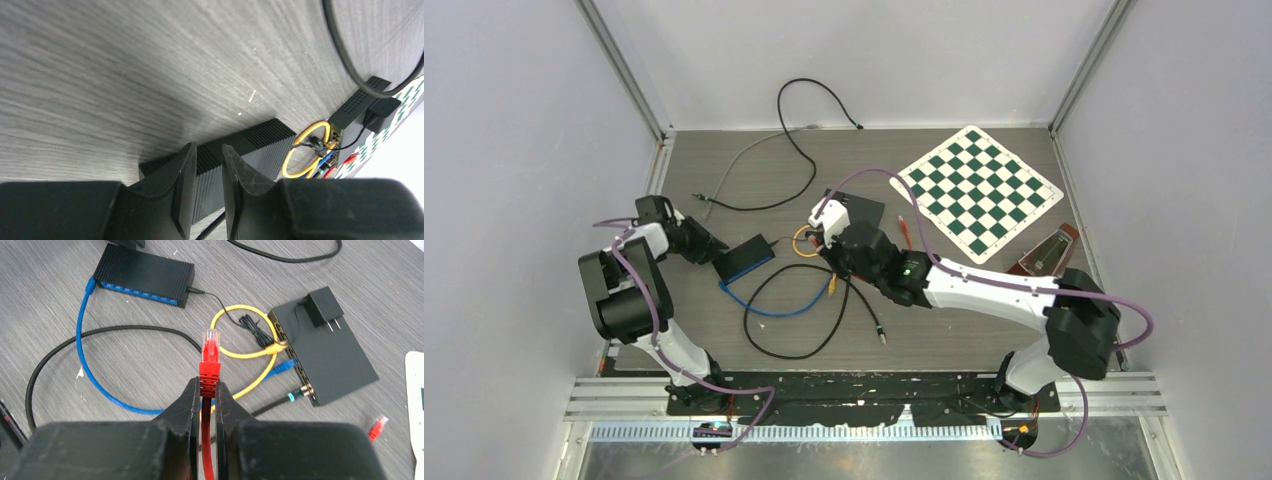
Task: Insert the plug into the switch port
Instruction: Adjust the switch port at the center of the board, then insert the connector into the switch port.
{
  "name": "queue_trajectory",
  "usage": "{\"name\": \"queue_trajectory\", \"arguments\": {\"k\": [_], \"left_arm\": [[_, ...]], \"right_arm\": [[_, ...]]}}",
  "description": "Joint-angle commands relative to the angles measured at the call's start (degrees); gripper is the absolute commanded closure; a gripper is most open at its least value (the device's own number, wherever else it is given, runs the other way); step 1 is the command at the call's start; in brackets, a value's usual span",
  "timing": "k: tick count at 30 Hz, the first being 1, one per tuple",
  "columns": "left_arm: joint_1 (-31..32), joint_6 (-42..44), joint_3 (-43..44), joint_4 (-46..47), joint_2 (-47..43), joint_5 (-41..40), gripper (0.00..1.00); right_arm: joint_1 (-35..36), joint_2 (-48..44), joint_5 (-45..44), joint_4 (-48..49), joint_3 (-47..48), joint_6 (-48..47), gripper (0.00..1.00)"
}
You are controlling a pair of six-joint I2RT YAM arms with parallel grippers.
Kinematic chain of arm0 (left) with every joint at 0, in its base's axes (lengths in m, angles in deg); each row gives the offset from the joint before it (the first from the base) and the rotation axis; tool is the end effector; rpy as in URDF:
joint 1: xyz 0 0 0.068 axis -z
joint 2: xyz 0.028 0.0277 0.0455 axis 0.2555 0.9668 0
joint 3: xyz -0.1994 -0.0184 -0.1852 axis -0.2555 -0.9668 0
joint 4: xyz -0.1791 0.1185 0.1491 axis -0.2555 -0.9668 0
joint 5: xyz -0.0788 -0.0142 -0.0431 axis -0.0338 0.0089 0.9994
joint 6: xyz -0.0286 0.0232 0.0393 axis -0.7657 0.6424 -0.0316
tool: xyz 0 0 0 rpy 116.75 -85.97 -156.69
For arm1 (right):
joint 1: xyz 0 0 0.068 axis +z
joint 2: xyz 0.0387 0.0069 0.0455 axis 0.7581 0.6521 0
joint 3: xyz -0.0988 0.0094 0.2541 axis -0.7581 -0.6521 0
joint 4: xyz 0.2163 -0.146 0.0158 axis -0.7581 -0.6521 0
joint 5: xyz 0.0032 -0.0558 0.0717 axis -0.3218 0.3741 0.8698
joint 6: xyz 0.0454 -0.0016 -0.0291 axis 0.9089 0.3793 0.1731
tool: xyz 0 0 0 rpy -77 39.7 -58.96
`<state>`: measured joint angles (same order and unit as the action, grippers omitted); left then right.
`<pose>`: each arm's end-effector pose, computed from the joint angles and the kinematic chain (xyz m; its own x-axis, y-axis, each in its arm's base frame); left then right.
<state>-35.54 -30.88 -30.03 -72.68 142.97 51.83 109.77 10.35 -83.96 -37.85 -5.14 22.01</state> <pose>0.3102 0.1005 0.1566 -0.6257 -0.7661 -0.1466 -0.5728 0.5789 -0.5803 0.1761 0.2926 0.2805 -0.2041 -0.3458 -0.9159 -0.7280 0.6791 -0.0942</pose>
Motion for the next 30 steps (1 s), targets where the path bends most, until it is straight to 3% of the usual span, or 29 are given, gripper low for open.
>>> {"name": "queue_trajectory", "arguments": {"k": [1,5,15,30], "left_arm": [[0.3,-2.9,-3.8,6.6,-2.3,-0.2,0.73],[0.3,-3.2,-5.5,7.9,-4.1,0.4,0.73],[0.2,-3.9,-0.5,5.9,0.0,3.5,0.72],[0.2,-4.0,0.8,7.1,4.5,6.6,0.72]], "right_arm": [[-1.5,6.5,4.5,5.5,5.7,-3.0,0.95],[-1.6,16.1,4.8,8.5,11.7,-1.8,0.95],[-0.7,38.4,3.6,-3.1,33.5,-3.1,0.95],[3.3,43.1,2.5,-4.0,34.8,-0.5,0.95]]}}
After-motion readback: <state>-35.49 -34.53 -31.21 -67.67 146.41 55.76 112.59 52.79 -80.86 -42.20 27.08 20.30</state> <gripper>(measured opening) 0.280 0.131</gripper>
